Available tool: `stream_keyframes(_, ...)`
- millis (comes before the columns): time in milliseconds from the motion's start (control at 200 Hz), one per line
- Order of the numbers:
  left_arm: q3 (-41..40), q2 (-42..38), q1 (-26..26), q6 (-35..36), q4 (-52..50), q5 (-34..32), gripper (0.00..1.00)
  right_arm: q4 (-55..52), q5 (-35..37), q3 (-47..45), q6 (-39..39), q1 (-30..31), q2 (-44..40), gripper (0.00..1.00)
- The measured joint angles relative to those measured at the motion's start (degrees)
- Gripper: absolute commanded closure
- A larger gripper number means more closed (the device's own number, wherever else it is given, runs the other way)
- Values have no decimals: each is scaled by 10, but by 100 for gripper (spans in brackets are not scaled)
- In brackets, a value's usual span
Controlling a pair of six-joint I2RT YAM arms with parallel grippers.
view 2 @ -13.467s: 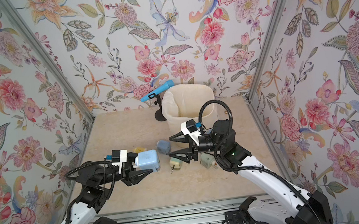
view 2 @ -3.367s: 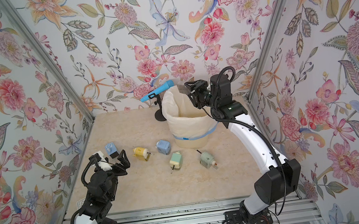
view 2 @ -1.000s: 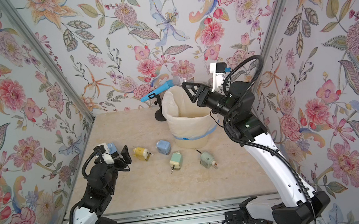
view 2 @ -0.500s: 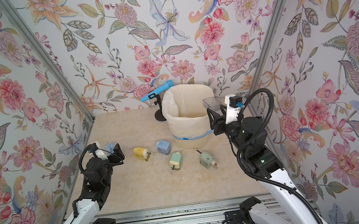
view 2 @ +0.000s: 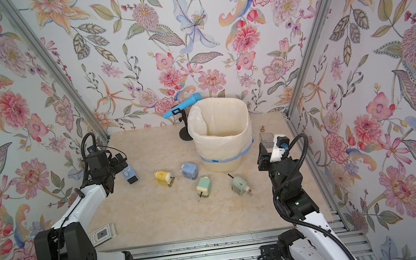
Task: Take out the pencil sharpener tray and clean the shavings
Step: Place the container at the center of the board.
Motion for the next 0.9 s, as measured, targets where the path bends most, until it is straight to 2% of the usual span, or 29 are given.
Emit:
stream_keyframes(140, 88, 106, 30, 2, -67, 62, 0, -4, 25, -43, 24, -21, -18, 58)
stream_keyframes(225, 149, 182, 41, 2, -106, 106, 0, -6, 36, -54, 50, -35, -6, 58)
stream_keyframes(315, 183, 228, 46, 2, -138, 143, 0, -2, 35, -70, 80, -54, 19, 58)
stream_keyframes(505, 201, 239, 34, 6, -186, 171, 0, 30, 39, -125, 129, -78, 104, 58)
stream_keyframes(665, 204, 238, 19, 17, -198, 172, 0, 90, 49, -129, 145, -83, 207, 58)
stream_keyframes(901, 204, 239, 13, 34, -200, 166, 18, 120, 37, -100, 174, -112, 293, 59)
